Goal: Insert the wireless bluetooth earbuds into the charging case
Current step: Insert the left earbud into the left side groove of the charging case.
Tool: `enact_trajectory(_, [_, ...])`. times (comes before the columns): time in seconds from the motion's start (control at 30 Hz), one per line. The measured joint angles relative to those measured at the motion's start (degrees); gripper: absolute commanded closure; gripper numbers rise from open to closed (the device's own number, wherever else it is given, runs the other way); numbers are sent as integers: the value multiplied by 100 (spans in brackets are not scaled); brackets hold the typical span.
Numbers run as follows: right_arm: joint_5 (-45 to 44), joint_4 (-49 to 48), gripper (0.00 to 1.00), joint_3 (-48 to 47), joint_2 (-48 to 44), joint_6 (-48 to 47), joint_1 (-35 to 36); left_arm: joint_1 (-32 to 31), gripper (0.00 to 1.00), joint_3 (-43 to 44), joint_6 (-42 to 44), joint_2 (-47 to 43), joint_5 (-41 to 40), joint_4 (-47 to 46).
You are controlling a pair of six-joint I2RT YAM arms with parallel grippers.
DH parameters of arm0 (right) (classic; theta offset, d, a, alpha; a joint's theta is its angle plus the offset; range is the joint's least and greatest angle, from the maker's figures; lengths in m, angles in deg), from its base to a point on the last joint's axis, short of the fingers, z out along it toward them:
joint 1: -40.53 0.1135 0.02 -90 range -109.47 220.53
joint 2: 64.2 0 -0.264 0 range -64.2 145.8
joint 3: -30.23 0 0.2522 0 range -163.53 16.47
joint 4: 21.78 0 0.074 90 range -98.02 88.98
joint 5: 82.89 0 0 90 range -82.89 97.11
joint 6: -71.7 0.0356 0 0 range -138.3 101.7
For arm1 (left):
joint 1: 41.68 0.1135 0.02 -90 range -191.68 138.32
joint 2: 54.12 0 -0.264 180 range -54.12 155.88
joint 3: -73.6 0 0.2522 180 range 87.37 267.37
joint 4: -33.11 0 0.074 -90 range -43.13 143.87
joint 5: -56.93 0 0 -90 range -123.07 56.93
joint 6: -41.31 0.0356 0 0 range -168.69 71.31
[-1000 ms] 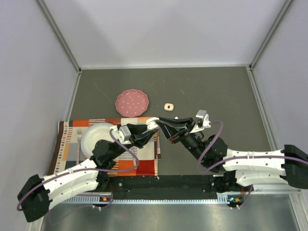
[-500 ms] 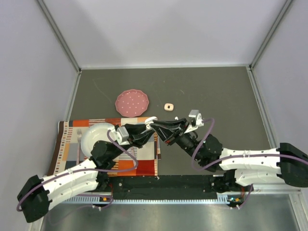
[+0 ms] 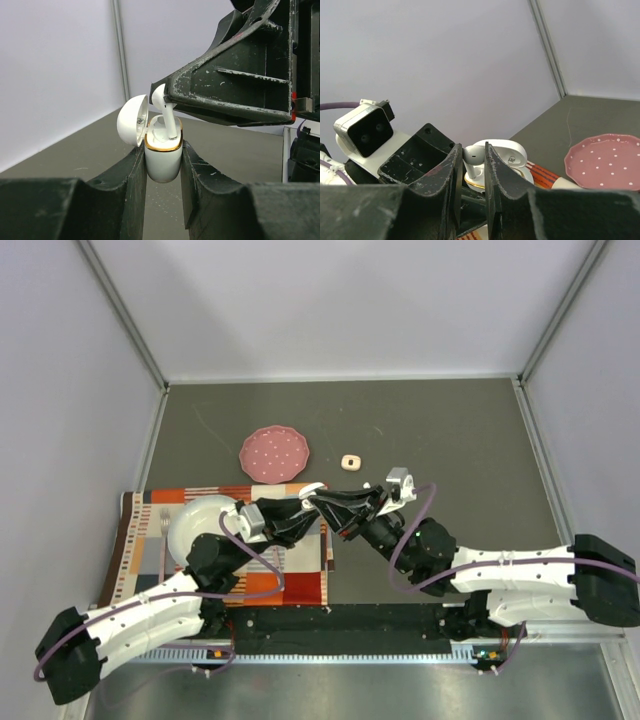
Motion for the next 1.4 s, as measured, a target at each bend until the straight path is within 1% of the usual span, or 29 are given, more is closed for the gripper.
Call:
enact_trajectory(0.27, [-162, -28, 100, -33, 120, -7, 0, 0, 100, -22, 0, -2, 7, 15])
enact_trajectory(0.7, [-177, -63, 100, -94, 302, 105, 2, 0, 100, -57, 0, -155, -63, 205])
enact_trajectory(1.17, [-164, 623, 100, -96, 149, 114, 7, 0, 100, -201, 0, -326, -216, 400])
enact_trajectory(1.27, [-164, 807, 94, -98, 101, 103, 15, 0, 100, -240, -2, -378, -256, 448])
enact_trajectory(1.3, [-166, 863, 86, -107, 90, 98, 22, 0, 100, -245, 0, -385, -262, 461])
enact_trajectory(1.4, [-184, 988, 79, -111, 50, 92, 26, 0, 100, -247, -2, -389, -262, 507])
